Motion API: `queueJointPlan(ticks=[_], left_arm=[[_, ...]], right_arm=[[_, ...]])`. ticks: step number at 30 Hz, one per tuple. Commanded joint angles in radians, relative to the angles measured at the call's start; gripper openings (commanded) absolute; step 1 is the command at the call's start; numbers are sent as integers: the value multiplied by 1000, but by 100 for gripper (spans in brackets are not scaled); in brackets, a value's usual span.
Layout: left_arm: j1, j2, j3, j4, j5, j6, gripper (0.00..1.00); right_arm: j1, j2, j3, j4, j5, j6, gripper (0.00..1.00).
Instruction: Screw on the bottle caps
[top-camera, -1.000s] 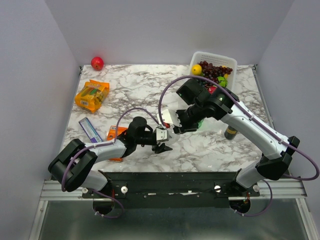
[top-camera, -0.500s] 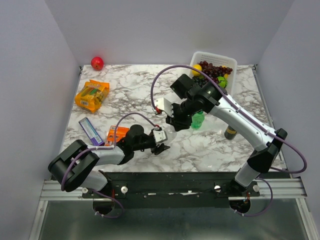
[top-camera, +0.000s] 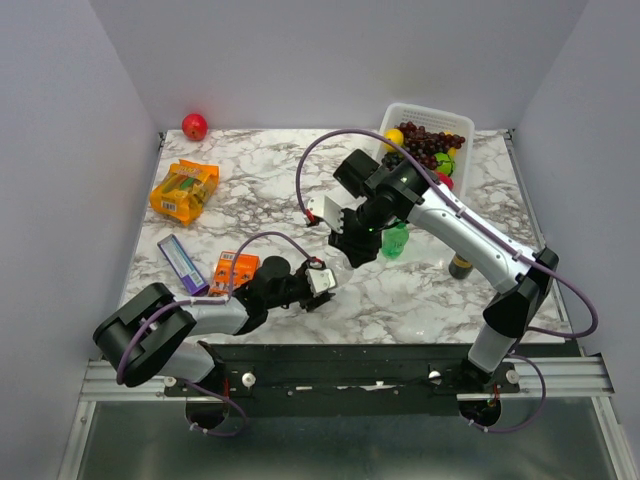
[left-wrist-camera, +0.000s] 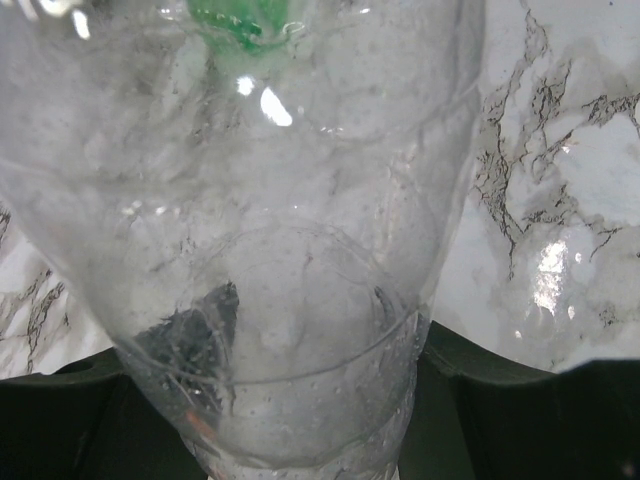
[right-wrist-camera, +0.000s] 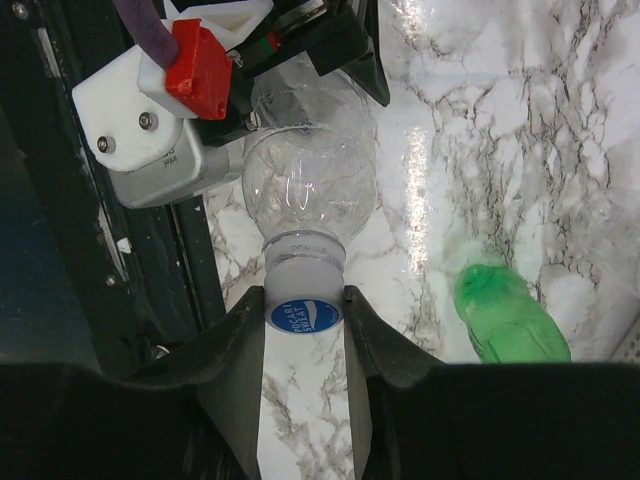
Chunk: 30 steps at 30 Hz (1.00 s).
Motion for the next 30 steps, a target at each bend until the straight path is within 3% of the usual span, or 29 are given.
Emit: queueJointPlan(ticks=[1, 9, 24, 30], left_arm=[[-16, -67, 33, 159, 61, 9, 0], [-16, -73, 3, 160, 49, -113, 0], [-13, -72, -10, 133, 66, -142, 0], [-5, -69, -14, 150, 71, -174, 0]], right_arm=[[3, 42, 40, -171, 43, 34, 40], [3, 32, 42, -169, 65, 45, 46], [3, 49, 100, -171, 88, 65, 54], [3, 43, 97, -169, 106, 66, 72]])
